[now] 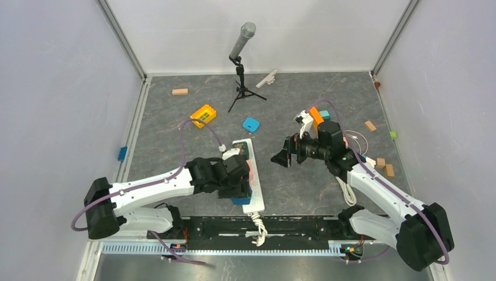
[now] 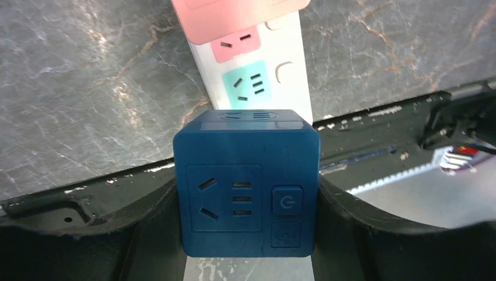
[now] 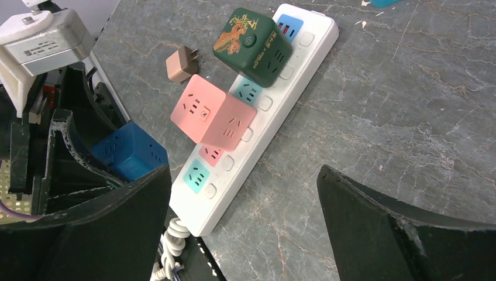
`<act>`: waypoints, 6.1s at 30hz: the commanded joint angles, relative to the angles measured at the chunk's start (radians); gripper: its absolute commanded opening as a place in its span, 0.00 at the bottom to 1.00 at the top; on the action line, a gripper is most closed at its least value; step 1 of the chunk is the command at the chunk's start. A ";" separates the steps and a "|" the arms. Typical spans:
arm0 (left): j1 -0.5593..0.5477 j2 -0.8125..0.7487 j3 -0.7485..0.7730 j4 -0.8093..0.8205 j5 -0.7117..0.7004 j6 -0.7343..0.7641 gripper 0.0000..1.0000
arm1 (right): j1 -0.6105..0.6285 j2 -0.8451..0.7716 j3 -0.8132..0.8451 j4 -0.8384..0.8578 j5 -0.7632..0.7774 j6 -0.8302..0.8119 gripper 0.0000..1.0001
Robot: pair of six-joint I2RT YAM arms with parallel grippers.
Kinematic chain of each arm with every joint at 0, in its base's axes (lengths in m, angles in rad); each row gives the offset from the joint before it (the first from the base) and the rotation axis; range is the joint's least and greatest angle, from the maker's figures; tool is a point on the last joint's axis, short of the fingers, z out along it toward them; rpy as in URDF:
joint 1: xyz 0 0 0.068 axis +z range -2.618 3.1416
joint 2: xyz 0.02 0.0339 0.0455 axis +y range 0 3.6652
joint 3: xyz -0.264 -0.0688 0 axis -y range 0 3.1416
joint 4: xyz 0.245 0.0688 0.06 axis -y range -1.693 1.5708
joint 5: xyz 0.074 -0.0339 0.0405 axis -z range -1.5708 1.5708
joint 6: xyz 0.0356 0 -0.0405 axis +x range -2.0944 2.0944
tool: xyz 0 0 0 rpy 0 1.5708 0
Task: Insert the plug
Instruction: Insert the plug into the socket.
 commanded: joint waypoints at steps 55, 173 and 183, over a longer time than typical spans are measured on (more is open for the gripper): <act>-0.112 0.314 0.202 -0.098 -0.251 -0.234 0.02 | -0.032 -0.028 -0.072 0.036 -0.027 0.022 0.98; -0.121 0.321 0.204 -0.127 -0.310 -0.298 0.02 | -0.050 -0.009 -0.114 0.078 -0.079 0.017 0.98; -0.125 0.301 0.188 -0.132 -0.313 -0.315 0.02 | -0.051 -0.010 -0.117 0.080 -0.081 0.020 0.98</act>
